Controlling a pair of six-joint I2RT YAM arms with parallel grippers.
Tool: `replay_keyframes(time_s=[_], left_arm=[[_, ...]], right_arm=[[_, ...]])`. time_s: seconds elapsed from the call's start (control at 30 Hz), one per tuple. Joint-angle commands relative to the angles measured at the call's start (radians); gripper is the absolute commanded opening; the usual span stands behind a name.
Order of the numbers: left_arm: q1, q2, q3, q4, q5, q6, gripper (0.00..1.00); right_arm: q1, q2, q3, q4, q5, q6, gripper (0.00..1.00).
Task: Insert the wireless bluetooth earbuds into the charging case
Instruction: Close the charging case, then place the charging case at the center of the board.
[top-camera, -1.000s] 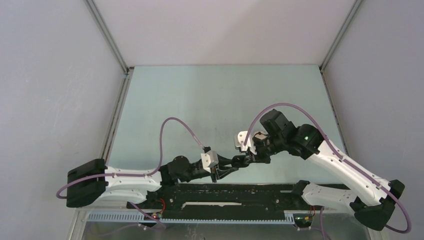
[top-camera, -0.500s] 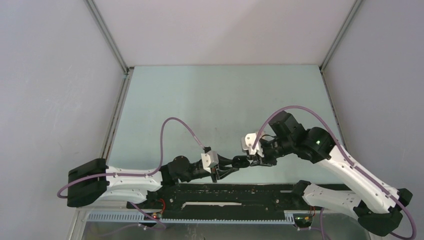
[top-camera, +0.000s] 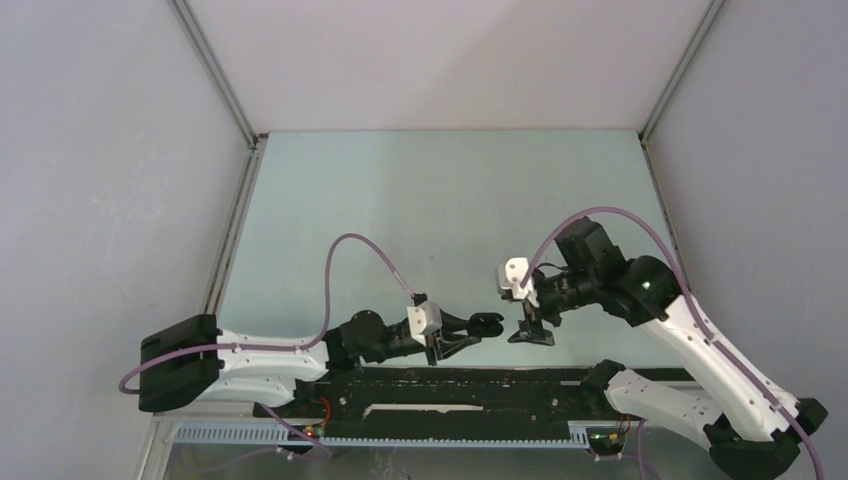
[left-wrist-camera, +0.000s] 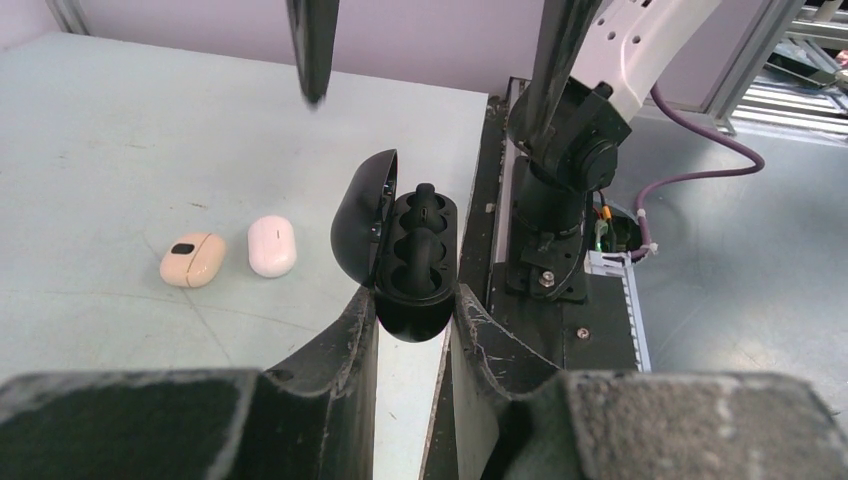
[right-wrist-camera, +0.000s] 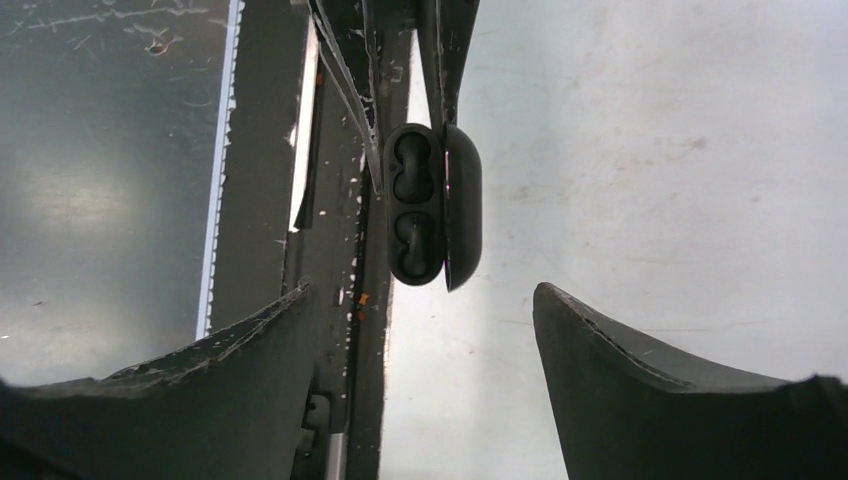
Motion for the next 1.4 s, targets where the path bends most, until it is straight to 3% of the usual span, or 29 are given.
replay_keyframes(time_s=[0.0, 0.2, 0.4, 0.67, 0.87, 1.03, 1.1, 1.17, 1.37], left_arm=[[-0.004, -0.012, 0.053, 0.026, 0.025, -0.011, 0.0], [-0.004, -0.015, 0.059, 0.026, -0.016, -0.034, 0.0], [0.011, 0.013, 0.091, -0.044, -0.115, -0.103, 0.0], [0.064, 0.102, 0.032, 0.08, -0.157, -0.199, 0.0], [0.076, 0.204, 0.131, -0.041, -0.183, -0.234, 0.0], [0.136, 0.263, 0.28, -0.333, -0.243, -0.391, 0.02], [0.201, 0.304, 0.326, -0.417, -0.21, -0.463, 0.04], [0.259, 0.35, 0.338, -0.426, -0.164, -0.531, 0.05], [0.361, 0.517, 0.409, -0.399, -0.001, -0.662, 0.1]], right_arm=[[-0.003, 0.052, -0.045, 0.08, -0.081, 0.013, 0.8], [0.034, 0.105, -0.053, 0.099, -0.121, 0.036, 0.79], [0.05, 0.016, -0.035, 0.05, -0.064, 0.021, 0.79], [-0.14, -0.181, -0.085, -0.012, 0.04, -0.003, 0.79], [-0.218, -0.138, -0.242, 0.223, 0.08, 0.15, 0.79], [-0.457, -0.008, -0.254, 0.405, -0.071, 0.315, 0.81], [-0.479, 0.008, -0.251, 0.438, 0.006, 0.365, 0.86], [-0.481, -0.011, -0.282, 0.483, 0.091, 0.38, 0.99], [-0.511, -0.056, -0.325, 0.533, 0.248, 0.418, 1.0]])
